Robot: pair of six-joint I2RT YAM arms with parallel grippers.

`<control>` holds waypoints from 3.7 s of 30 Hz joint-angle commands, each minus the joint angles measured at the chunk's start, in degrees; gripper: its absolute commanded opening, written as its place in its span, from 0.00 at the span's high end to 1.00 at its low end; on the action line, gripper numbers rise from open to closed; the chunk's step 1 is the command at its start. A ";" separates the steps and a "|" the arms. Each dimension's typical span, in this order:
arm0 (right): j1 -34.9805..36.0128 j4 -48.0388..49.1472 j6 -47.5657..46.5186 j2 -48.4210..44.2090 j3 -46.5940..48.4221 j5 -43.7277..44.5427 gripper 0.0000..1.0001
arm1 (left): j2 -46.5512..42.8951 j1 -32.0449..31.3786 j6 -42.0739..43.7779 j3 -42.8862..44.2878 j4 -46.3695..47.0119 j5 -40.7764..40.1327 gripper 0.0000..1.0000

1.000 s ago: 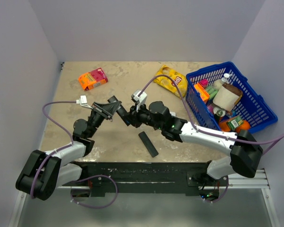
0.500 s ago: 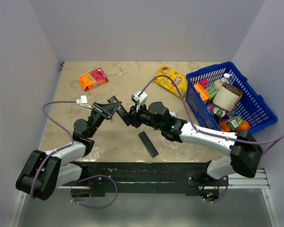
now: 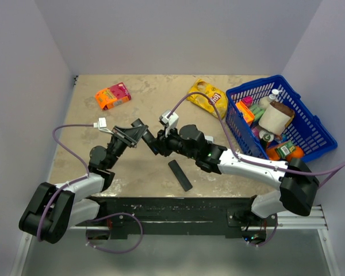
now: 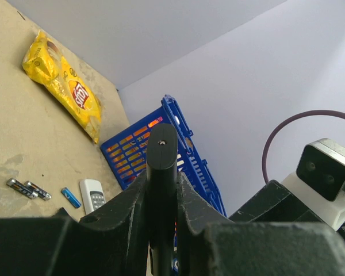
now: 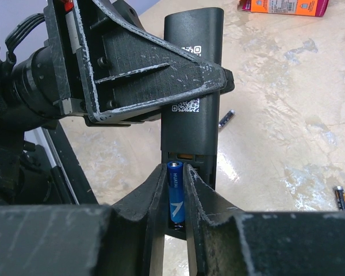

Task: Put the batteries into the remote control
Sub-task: Load the battery into the remote control.

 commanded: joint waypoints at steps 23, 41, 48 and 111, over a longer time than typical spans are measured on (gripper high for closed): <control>0.27 -0.73 1.17 -1.82 1.36 3.70 0.74 | 4.45 -1.83 -4.00 1.17 12.55 2.92 1.00; 0.27 -6.18 8.02 -2.26 1.88 9.32 0.86 | 3.92 -1.83 -3.91 1.52 13.16 1.95 1.00; 0.36 -5.21 7.06 -2.79 1.36 6.69 0.86 | 3.83 -1.83 -3.73 2.05 13.07 1.60 1.00; 0.18 -13.65 1.17 -4.20 6.81 0.71 0.55 | 2.16 -1.83 -6.02 4.16 11.50 3.61 1.00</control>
